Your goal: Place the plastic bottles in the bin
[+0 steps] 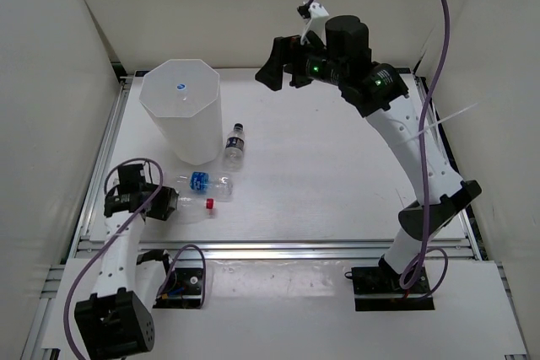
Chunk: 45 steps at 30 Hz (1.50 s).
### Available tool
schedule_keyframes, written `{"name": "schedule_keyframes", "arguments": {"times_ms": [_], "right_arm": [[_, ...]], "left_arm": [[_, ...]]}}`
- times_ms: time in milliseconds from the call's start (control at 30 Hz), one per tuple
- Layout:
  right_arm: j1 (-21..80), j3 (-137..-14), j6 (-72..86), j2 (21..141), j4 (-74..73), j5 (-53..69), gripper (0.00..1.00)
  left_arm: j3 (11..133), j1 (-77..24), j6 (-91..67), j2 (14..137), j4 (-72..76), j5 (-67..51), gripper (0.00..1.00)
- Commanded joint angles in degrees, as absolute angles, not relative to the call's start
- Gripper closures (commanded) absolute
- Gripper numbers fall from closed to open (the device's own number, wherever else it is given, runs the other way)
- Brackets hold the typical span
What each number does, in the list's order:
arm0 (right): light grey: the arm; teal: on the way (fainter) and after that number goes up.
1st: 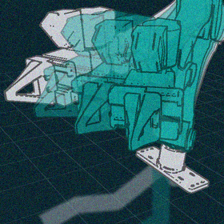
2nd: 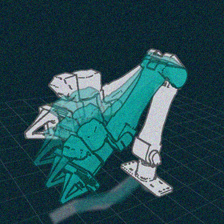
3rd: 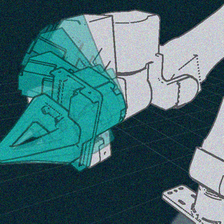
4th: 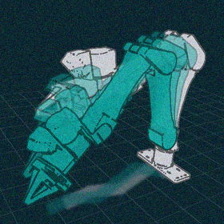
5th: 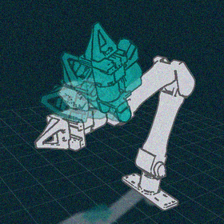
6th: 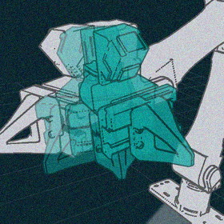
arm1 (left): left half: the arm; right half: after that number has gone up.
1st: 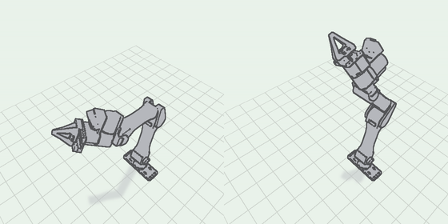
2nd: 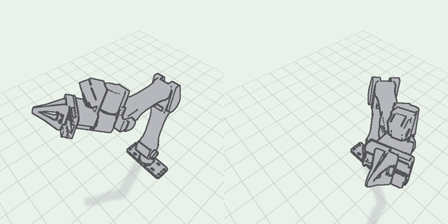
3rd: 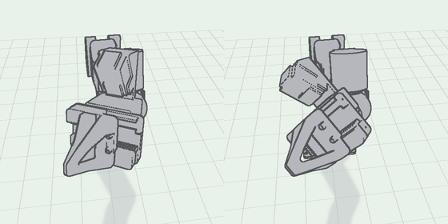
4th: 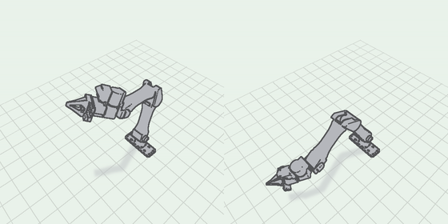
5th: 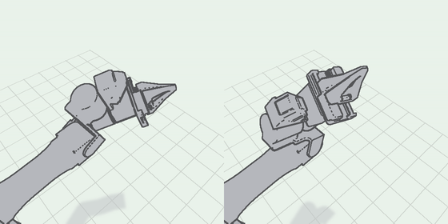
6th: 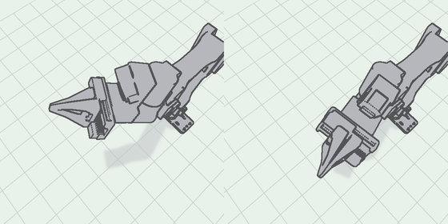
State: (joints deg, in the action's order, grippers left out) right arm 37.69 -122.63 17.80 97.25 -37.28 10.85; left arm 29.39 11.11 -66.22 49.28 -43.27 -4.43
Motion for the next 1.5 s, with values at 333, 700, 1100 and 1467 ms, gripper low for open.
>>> {"name": "schedule_keyframes", "arguments": {"times_ms": [333, 700, 1100, 1467], "right_arm": [[35.0, -118.0, 20.6, 94.3, -36.3, 15.1, 0.00], [35.0, -116.2, 20.7, 93.1, -36.3, 16.3, 0.00], [32.3, -107.8, 19.4, 87.0, -37.1, 12.6, 0.00], [20.9, -94.9, 37.3, 100.4, -27.1, 31.9, 0.00]], "left_arm": [[76.8, 11.0, -56.8, 46.5, -62.5, 5.7, 0.55], [103.4, 6.7, -49.5, 70.5, -48.2, 8.4, 0.55], [110.6, -5.4, -40.2, 70.1, -55.9, 26.8, 0.00], [63.3, -5.4, -51.4, 31.0, -58.2, 12.9, 0.00]]}}
